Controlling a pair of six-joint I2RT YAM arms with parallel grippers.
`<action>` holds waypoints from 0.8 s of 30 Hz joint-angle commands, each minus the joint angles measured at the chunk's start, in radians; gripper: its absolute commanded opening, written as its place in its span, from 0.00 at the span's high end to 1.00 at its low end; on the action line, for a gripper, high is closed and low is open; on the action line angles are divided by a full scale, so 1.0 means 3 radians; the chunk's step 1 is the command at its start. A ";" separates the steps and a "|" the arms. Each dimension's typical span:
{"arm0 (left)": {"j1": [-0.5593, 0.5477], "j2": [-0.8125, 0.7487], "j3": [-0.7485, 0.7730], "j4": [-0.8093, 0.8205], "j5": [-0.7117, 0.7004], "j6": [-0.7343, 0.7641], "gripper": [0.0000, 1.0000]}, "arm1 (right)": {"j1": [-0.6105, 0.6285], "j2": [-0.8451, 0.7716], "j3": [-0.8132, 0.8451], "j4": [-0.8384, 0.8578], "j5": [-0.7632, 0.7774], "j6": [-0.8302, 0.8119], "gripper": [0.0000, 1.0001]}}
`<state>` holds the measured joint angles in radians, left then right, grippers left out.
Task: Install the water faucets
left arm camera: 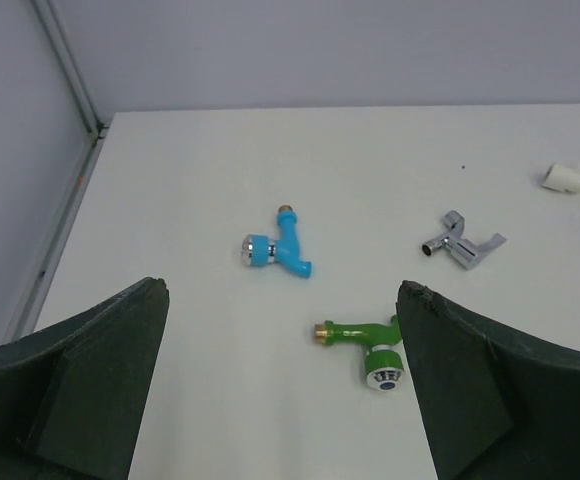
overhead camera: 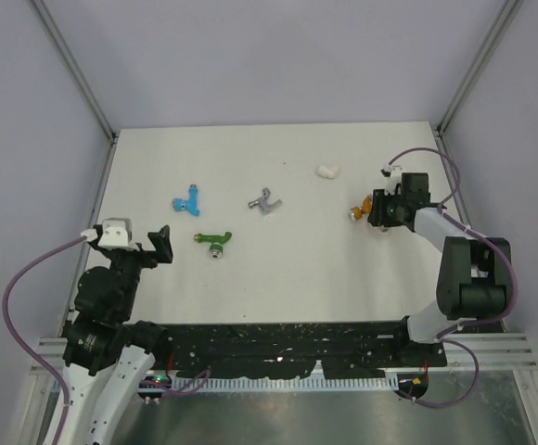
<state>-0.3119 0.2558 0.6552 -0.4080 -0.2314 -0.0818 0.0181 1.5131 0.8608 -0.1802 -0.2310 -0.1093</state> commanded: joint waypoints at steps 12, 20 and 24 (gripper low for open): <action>0.0042 -0.0224 -0.0118 0.0250 -0.0528 0.0227 0.00 | -0.0648 0.0315 -0.0021 0.0468 0.0013 0.0282 0.23; 0.0053 -0.0412 -0.0195 0.0368 -0.0553 0.0257 0.00 | -0.0648 -0.0613 -0.0185 0.0499 0.0044 0.0497 0.05; 0.0053 -0.0642 -0.0251 0.0475 -0.0594 0.0247 0.00 | -0.0648 -0.1293 -0.0175 0.0427 0.0105 0.0747 0.05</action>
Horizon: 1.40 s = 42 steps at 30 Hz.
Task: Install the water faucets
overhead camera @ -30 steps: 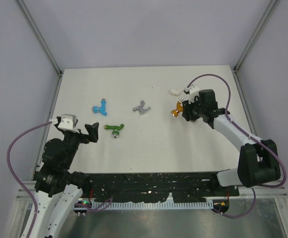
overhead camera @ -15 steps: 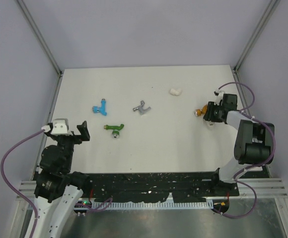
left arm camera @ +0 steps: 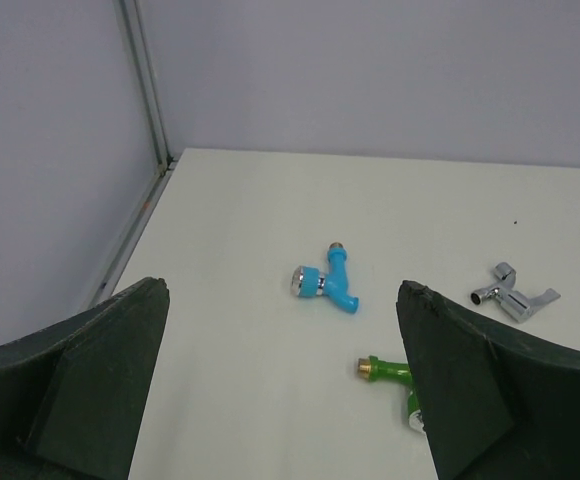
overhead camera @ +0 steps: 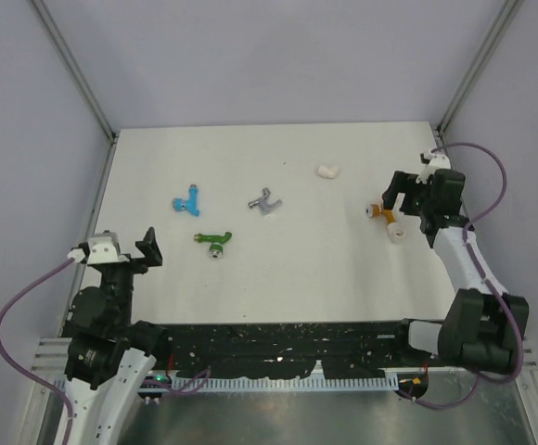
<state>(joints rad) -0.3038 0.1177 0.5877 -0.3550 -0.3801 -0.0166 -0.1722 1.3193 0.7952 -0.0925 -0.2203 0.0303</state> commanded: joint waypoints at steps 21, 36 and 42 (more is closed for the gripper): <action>0.0026 -0.0765 0.0567 -0.0489 -0.0323 -0.0175 0.00 | 0.0757 -0.2659 0.0673 -0.0137 0.0606 0.0094 0.05; 0.0026 -0.0801 0.0577 -0.0627 -0.0303 -0.0318 0.00 | 0.1182 -0.3626 0.0003 0.0052 0.1281 -0.0367 0.05; 0.0026 -0.0766 0.0496 -0.0576 -0.0272 -0.0359 0.00 | 0.1264 -0.3702 -0.0130 0.0104 0.1317 -0.0387 0.05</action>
<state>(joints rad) -0.3023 0.0101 0.7513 -0.5495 -0.4706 -0.1024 0.1909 0.2237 0.7643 -0.1062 0.1444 -0.0631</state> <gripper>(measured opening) 0.994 0.955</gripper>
